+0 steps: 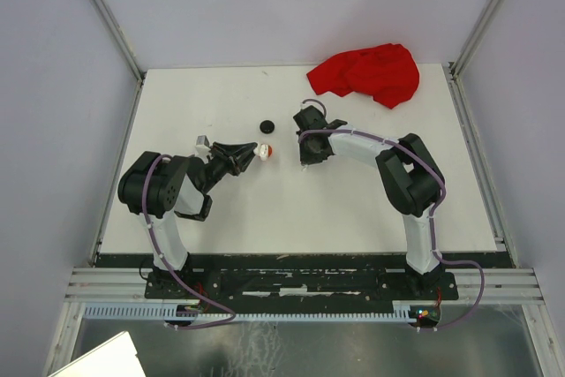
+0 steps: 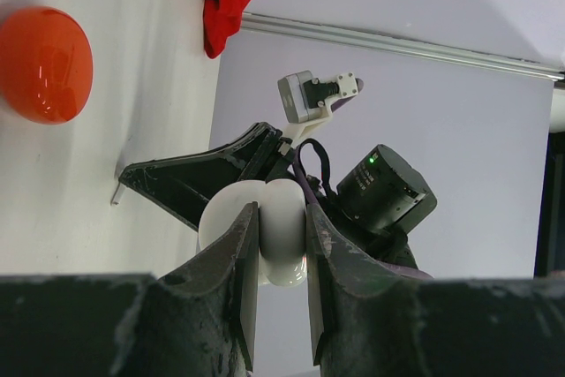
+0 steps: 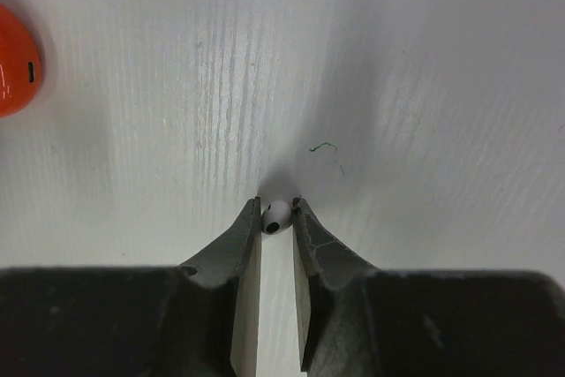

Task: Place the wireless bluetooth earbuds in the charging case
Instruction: Pick up the earbud from the center of the board, then place the earbud in the charging case.

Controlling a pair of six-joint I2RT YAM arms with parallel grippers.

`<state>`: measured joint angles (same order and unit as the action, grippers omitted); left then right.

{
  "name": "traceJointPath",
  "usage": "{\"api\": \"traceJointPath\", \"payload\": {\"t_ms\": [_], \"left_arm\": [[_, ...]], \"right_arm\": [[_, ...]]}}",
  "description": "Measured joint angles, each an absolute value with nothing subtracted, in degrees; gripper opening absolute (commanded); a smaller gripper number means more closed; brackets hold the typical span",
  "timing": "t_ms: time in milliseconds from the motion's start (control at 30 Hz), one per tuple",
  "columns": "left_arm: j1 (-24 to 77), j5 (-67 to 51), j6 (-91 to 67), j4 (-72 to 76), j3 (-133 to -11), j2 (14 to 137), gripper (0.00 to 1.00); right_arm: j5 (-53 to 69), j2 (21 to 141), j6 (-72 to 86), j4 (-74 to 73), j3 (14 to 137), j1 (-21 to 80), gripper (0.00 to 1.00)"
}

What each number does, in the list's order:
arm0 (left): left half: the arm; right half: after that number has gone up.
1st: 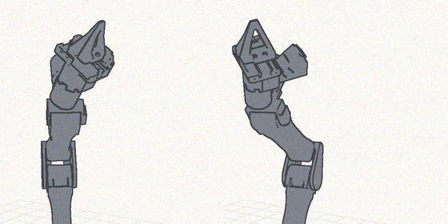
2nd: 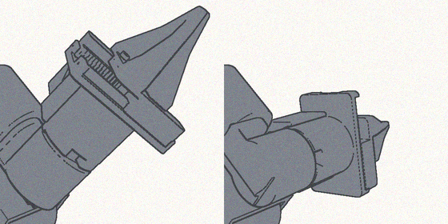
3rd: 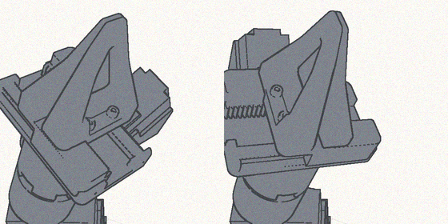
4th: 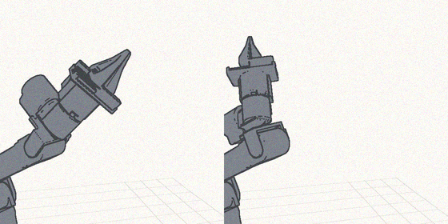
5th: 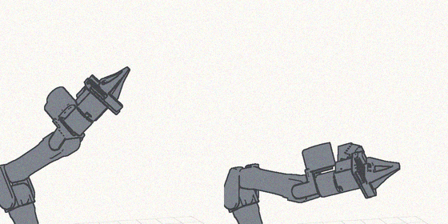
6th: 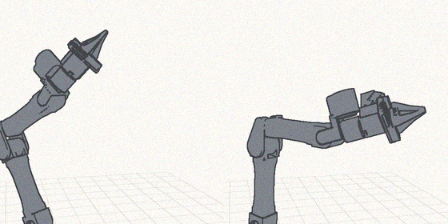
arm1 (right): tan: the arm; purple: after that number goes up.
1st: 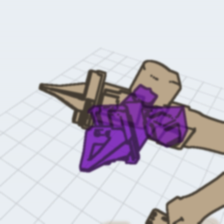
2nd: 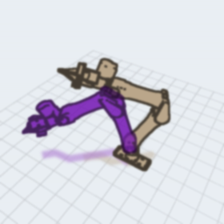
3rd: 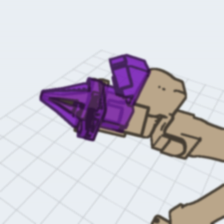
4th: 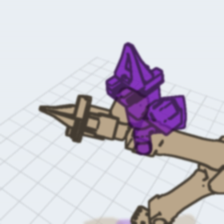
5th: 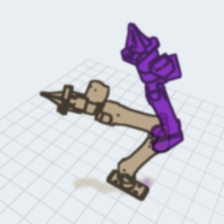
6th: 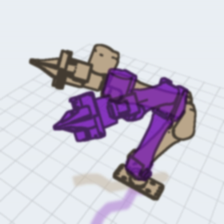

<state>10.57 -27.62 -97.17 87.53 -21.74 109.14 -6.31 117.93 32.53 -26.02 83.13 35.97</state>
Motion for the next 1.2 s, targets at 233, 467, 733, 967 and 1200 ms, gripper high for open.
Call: {"api": "traceJointPath", "payload": {"t_ms": [233, 467, 733, 967, 1200], "left_arm": [[10.57, -27.73, -97.19, 87.53, -21.74, 109.14, 0.03], [10.79, -29.39, -97.38, 87.31, -23.00, 109.14, 0.03], [12.60, -31.64, -97.62, 85.78, -27.38, 109.14, 0.03], [14.09, -32.97, -97.62, 83.11, -29.32, 109.14, 0.03], [15.38, -33.85, -97.62, 79.07, -32.10, 109.16, 0.03]], "right_arm": [[-9.06, 115.39, 28.51, -22.20, 80.82, 35.97, 0.08], [-12.10, 105.73, 22.41, -12.14, 75.07, 35.97, 0.04], [-11.38, 95.96, 16.58, 10.92, 60.97, 35.99, 0.01], [-5.76, 94.54, 10.61, 32.73, 49.58, 36.27, 0.01], [1.65, 94.54, 3.86, 51.11, 44.34, 37.19, 0.01]]}}
